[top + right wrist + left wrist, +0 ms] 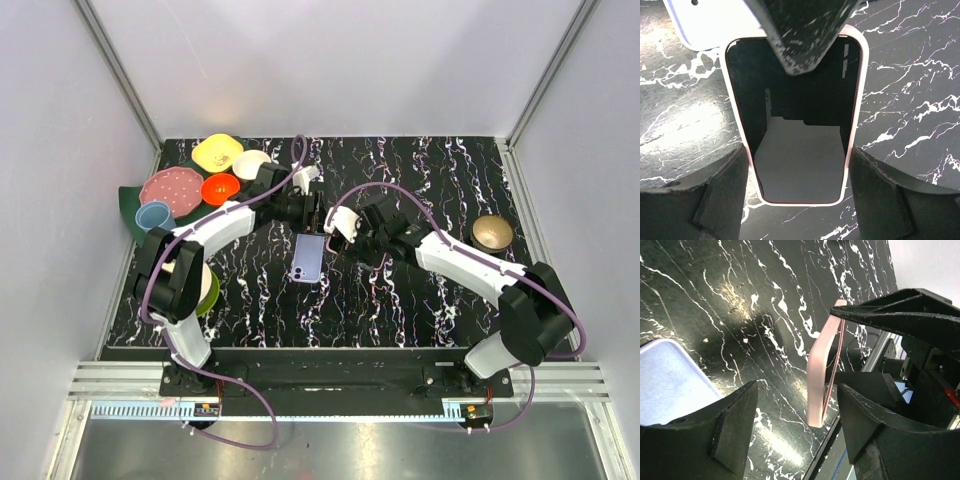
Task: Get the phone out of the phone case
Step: Pick up the phone at the center of the board.
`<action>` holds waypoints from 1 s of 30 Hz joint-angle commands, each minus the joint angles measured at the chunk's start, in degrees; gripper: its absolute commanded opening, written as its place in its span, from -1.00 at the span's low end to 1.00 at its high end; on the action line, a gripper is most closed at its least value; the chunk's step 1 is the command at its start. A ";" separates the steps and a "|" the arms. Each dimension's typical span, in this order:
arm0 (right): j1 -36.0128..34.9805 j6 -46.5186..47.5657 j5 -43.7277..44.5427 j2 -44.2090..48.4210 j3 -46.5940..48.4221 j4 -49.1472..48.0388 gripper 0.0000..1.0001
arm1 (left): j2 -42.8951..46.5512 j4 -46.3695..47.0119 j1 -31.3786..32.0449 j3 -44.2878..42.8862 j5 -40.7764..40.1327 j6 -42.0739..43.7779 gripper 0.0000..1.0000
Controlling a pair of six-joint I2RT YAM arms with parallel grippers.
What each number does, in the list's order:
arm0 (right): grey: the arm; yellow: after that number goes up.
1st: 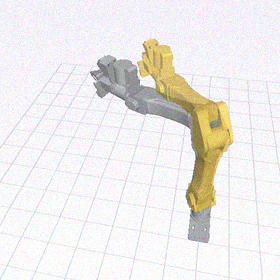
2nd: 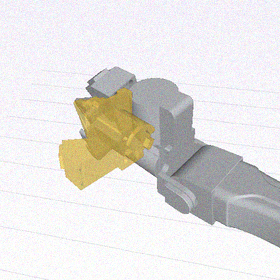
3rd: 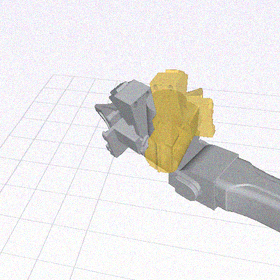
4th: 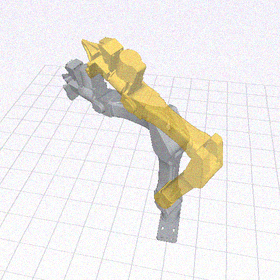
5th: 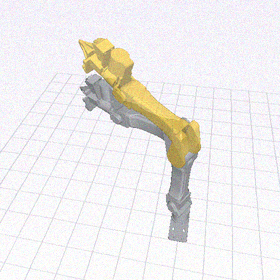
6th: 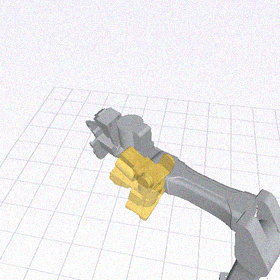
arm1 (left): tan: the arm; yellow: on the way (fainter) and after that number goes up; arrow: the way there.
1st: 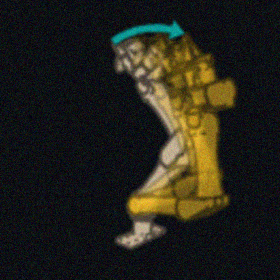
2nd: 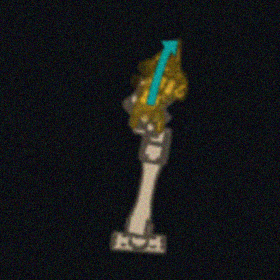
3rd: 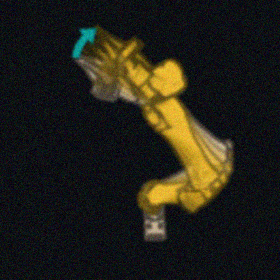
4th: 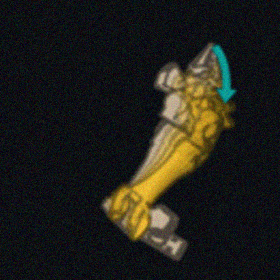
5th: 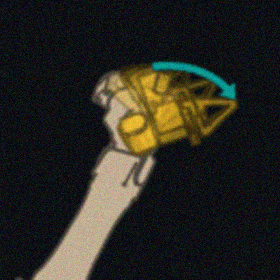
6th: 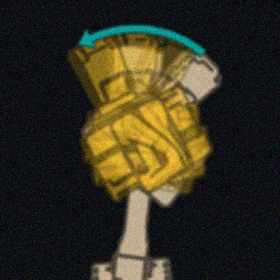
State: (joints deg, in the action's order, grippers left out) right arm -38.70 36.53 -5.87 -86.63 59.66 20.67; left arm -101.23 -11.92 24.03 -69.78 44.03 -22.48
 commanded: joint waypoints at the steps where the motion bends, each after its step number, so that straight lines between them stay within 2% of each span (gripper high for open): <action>1: -0.68 -0.50 1.12 3.05 0.99 -5.02 -0.12 | -0.37 1.91 1.28 -2.20 3.25 0.33 0.33; 9: -0.94 -0.85 1.12 3.22 0.99 -6.16 -0.12 | -2.04 1.81 3.39 -2.47 4.22 0.42 0.33; 15: -1.12 -1.03 0.68 3.66 0.72 -6.52 -0.11 | -2.48 2.87 4.18 -2.47 5.45 -0.37 0.21; 30: -2.52 -1.29 0.95 2.17 0.28 -7.66 -0.09 | -3.18 3.92 5.41 -2.64 5.89 -1.16 0.10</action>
State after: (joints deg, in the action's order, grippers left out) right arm -40.45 35.79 -5.43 -86.15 59.29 18.04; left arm -104.12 -10.41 28.93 -69.82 48.16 -23.16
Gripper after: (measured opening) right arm 0.758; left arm 0.560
